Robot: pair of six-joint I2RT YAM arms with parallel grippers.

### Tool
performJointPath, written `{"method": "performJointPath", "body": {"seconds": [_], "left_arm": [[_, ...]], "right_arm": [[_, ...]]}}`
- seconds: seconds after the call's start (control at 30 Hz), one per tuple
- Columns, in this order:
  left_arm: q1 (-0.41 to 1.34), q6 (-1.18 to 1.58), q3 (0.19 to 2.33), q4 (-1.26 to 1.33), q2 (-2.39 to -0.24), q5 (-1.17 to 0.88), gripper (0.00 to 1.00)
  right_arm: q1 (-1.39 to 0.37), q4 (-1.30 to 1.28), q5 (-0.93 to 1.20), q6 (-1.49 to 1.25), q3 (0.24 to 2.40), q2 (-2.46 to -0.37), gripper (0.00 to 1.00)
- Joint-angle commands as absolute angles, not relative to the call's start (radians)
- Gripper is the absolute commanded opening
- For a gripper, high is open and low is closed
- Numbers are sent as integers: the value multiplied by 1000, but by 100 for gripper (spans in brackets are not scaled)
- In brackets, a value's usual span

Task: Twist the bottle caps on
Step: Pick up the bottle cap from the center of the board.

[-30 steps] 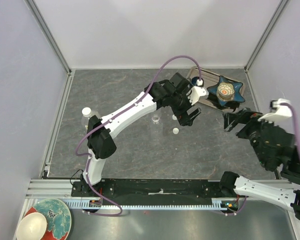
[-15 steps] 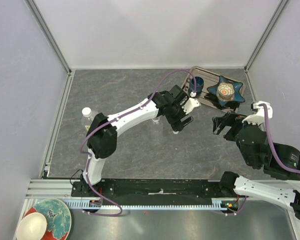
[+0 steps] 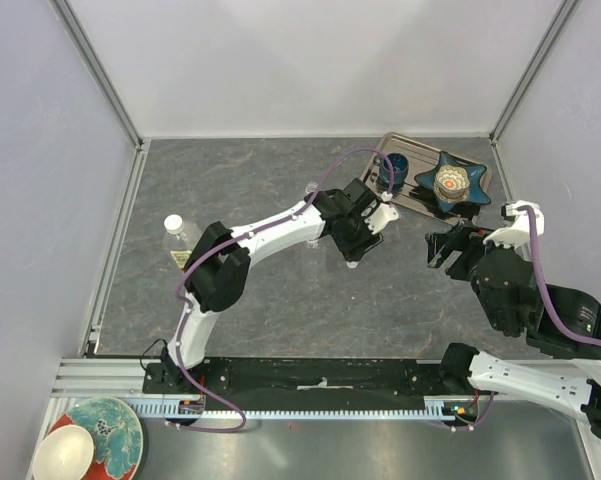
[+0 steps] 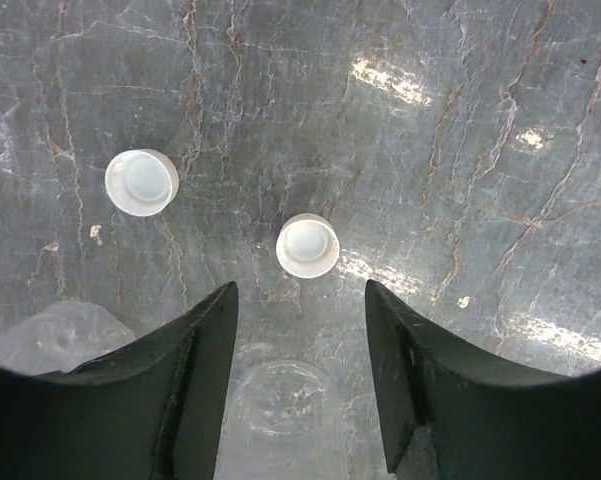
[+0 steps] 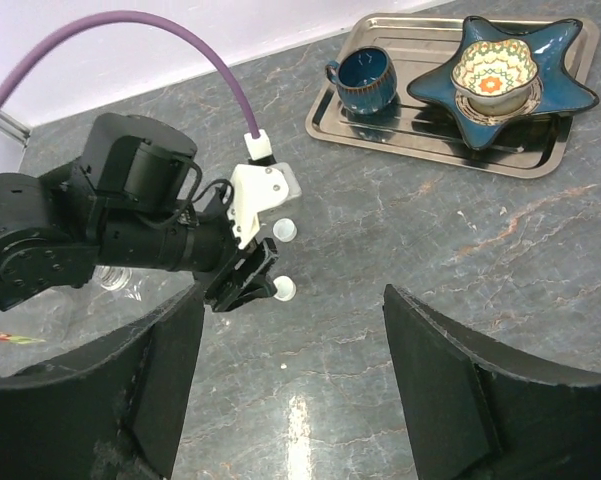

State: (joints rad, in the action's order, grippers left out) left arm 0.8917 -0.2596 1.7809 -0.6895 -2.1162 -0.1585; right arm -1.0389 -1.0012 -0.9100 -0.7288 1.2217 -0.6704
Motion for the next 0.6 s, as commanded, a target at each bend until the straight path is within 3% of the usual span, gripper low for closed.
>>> {"method": "performJointPath", "body": {"seconds": [0.0, 0.23, 0.57], "left_arm": [[905, -253, 1795, -646, -2164, -144, 57], [905, -261, 1825, -644, -2206, -95, 45], [907, -261, 1819, -623, -2218, -87, 41]], "right_arm": [[-1042, -969, -904, -729, 1218, -637, 80], [-1043, -954, -887, -730, 1200, -606, 78], [-1043, -934, -873, -727, 1175, -600, 79]]}}
